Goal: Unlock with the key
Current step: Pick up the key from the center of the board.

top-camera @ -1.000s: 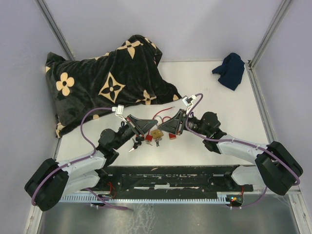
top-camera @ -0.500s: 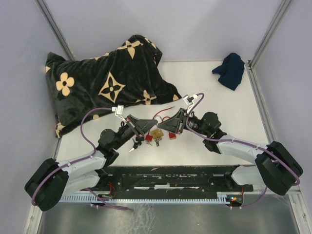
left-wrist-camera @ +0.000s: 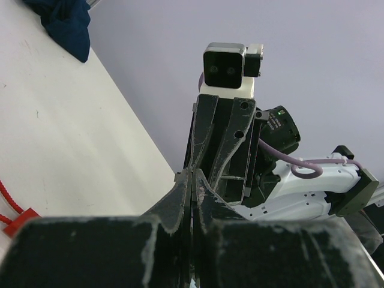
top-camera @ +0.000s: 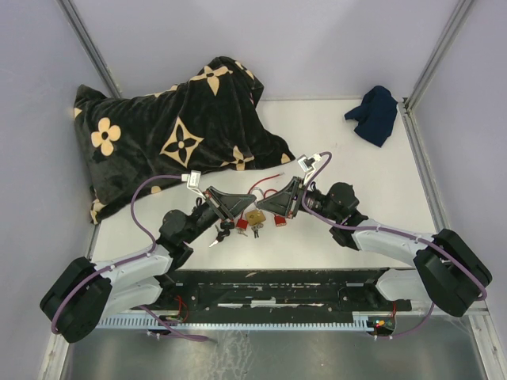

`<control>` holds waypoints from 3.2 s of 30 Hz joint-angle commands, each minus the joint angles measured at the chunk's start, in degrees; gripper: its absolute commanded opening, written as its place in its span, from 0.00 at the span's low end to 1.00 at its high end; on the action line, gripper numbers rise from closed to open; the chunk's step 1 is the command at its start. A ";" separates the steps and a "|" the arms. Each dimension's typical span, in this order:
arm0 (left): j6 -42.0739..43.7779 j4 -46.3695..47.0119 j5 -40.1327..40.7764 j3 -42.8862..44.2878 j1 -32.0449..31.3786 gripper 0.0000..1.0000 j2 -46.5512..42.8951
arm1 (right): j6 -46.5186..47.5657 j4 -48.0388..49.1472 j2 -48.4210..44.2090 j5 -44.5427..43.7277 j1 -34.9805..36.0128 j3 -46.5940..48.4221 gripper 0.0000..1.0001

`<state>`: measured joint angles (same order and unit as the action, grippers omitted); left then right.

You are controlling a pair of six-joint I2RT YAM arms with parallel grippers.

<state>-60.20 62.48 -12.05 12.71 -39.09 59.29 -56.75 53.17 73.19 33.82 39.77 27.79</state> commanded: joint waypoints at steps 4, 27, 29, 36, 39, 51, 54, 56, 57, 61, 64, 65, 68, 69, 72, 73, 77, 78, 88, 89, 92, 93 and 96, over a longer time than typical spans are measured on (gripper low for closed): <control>-1.54 2.59 1.47 -0.19 0.07 0.03 -0.51 | -0.59 4.51 -0.50 0.55 0.23 0.39 0.30; -0.43 0.93 0.95 0.69 -0.10 0.03 -0.31 | 2.52 -2.19 -3.40 -3.18 0.23 1.03 0.42; -0.68 1.11 0.79 0.69 -0.11 0.03 -0.31 | 2.99 -2.22 -3.61 -3.34 0.22 0.85 0.42; -1.01 1.34 0.45 0.65 -0.11 0.03 -0.49 | 3.14 -1.08 -2.76 -1.97 0.27 1.07 0.40; -1.25 1.50 0.38 0.65 -0.17 0.03 -0.65 | 2.88 0.41 -2.25 -1.28 0.26 1.18 0.35; -2.63 3.85 -0.69 0.74 -0.38 0.03 0.74 | 0.79 7.10 1.66 1.78 0.25 1.65 0.28; -2.65 3.82 -0.39 0.57 -0.38 0.03 0.62 | 0.55 8.03 1.75 2.12 0.29 1.06 0.25; -2.57 3.60 0.00 0.47 -0.37 0.03 0.30 | 0.59 8.18 1.25 2.12 0.27 0.66 0.24; -2.54 3.28 0.26 0.41 -0.37 0.03 0.12 | 0.66 8.10 0.99 2.17 0.27 0.41 0.24; -1.58 1.16 1.08 0.58 -0.37 0.03 -0.97 | 0.94 6.61 -0.54 1.97 0.30 0.20 0.27; -0.87 -0.42 1.54 0.65 -0.38 0.03 -1.68 | 1.00 5.17 -1.71 2.00 0.29 0.56 0.34; -0.79 -0.61 1.65 0.65 -0.38 0.03 -1.85 | 1.23 4.37 -2.06 1.88 0.25 0.74 0.34; -0.71 -0.90 1.83 0.65 -0.39 0.03 -1.96 | 2.17 1.69 -2.90 1.17 0.25 1.01 0.34; -0.75 -0.86 1.78 0.70 -0.37 0.03 -1.98 | 2.39 1.22 -3.08 1.02 0.22 1.01 0.34; -0.78 -0.80 1.68 0.82 -0.40 0.03 -1.83 | 2.43 0.70 -2.96 0.78 0.23 0.95 0.32; -0.80 -0.71 1.73 0.82 -0.41 0.03 -1.80 | 2.37 0.57 -2.85 0.80 0.22 1.07 0.32; -1.02 -0.52 1.71 1.00 -0.46 0.03 -1.52 | 2.22 0.45 -2.10 1.01 0.24 1.47 0.31; -1.03 -0.47 1.61 1.00 -0.46 0.03 -1.45 | 2.18 0.63 -1.89 0.98 0.30 1.51 0.30; -1.25 0.18 1.03 1.20 -0.54 0.03 -0.59 | 0.84 2.95 -0.24 1.07 0.38 2.00 0.35; -1.20 0.21 0.99 1.33 -0.55 0.03 -0.50 | 0.90 2.79 -0.17 1.19 0.32 2.23 0.36; -1.38 0.59 0.77 1.35 -0.54 0.03 -0.07 | 0.85 2.81 0.11 1.56 0.39 2.52 0.35; -1.40 0.75 0.72 1.31 -0.56 0.03 0.01 | 0.85 2.89 0.18 1.61 0.32 2.45 0.34; -1.38 0.80 0.66 1.35 -0.59 0.03 -0.09 | 0.94 3.28 -0.01 1.97 0.31 2.03 0.33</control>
<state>-61.71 60.16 -11.88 12.69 -39.40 59.18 -55.72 52.23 73.23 34.52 39.77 27.79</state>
